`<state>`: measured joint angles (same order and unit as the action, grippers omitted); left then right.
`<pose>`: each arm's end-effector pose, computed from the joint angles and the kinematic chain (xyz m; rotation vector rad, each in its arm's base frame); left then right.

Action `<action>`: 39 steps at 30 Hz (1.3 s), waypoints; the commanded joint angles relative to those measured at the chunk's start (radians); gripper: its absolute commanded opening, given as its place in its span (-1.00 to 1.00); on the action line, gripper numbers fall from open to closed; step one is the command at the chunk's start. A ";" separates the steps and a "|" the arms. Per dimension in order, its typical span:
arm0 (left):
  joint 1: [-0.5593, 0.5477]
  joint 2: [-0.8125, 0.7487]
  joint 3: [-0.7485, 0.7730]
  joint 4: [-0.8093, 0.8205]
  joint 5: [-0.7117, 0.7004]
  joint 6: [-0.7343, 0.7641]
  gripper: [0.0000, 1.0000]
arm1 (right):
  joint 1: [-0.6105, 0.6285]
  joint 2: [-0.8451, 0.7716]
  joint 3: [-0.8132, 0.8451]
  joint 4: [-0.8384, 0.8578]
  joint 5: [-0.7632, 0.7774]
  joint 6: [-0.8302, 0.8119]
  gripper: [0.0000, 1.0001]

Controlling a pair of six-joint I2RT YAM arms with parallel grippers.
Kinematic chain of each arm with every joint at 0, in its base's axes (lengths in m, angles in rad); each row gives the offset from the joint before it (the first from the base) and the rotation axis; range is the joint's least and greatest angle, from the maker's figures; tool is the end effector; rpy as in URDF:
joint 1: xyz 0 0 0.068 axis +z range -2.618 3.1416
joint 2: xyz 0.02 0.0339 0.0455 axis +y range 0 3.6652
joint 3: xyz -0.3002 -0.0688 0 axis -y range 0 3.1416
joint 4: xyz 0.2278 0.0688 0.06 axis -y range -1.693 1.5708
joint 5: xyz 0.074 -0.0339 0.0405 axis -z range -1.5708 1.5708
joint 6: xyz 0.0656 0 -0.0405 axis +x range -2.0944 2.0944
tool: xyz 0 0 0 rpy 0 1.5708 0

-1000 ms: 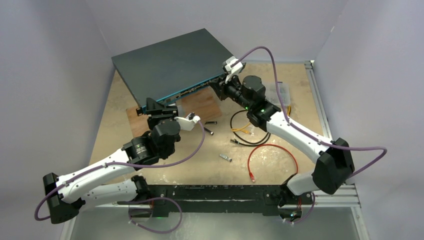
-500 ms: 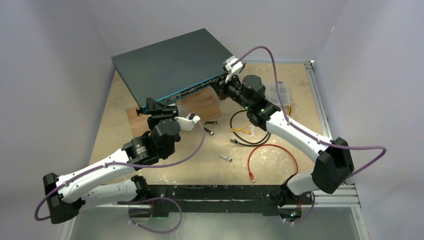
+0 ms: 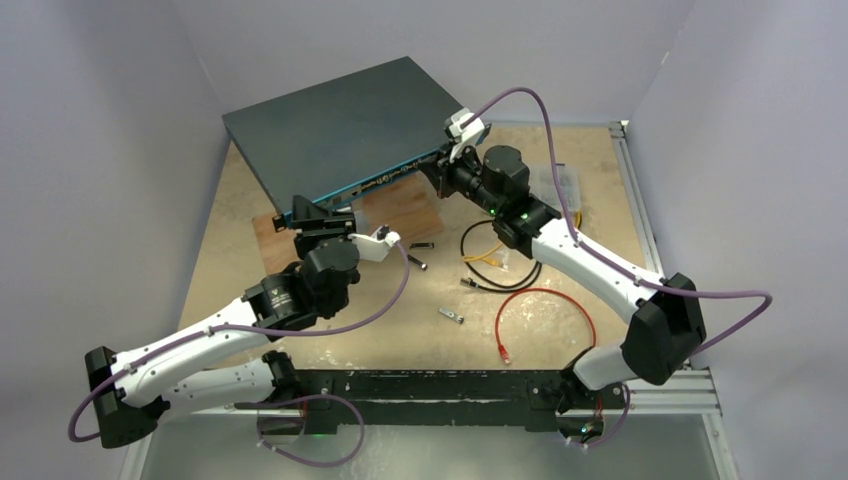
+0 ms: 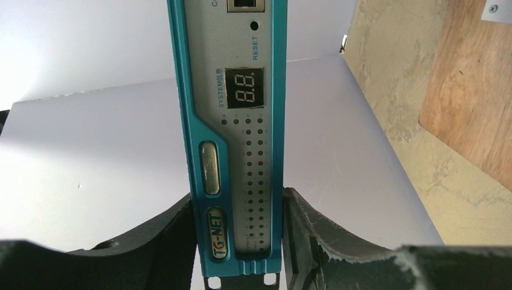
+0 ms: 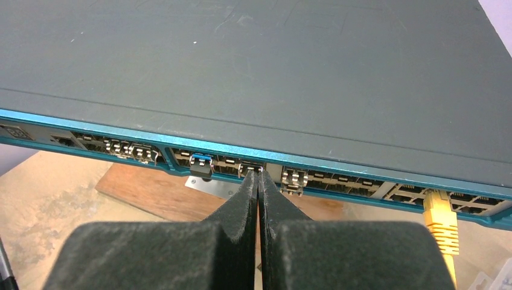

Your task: Insert the plug into the switch port

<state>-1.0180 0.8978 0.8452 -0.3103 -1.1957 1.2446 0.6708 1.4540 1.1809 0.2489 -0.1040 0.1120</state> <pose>0.1334 -0.1000 0.3614 1.2056 1.4546 1.2904 0.2776 0.2290 0.4046 -0.5311 1.5498 0.6880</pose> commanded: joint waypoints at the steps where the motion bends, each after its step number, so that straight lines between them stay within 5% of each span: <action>1: -0.024 -0.038 0.008 -0.056 -0.043 -0.039 -1.00 | 0.004 0.066 0.071 0.134 0.008 0.018 -1.00; 14: -0.028 -0.058 0.012 -0.082 -0.024 -0.055 -1.00 | 0.004 0.085 0.065 0.160 0.045 0.060 -1.00; 27: -0.028 -0.048 0.030 -0.090 -0.018 -0.071 -1.00 | 0.004 -0.104 -0.042 -0.002 -0.046 0.035 -0.96; 34: -0.028 -0.044 0.050 -0.107 -0.015 -0.098 -0.99 | 0.004 -0.211 -0.104 -0.178 -0.118 -0.024 -0.64; 39: -0.028 -0.036 0.108 -0.091 0.013 -0.146 -0.76 | 0.004 -0.284 -0.138 -0.298 -0.123 -0.077 -0.26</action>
<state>-1.0233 0.8742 0.8711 -0.3820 -1.1439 1.1927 0.6693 1.2201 1.0615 0.0696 -0.2054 0.0952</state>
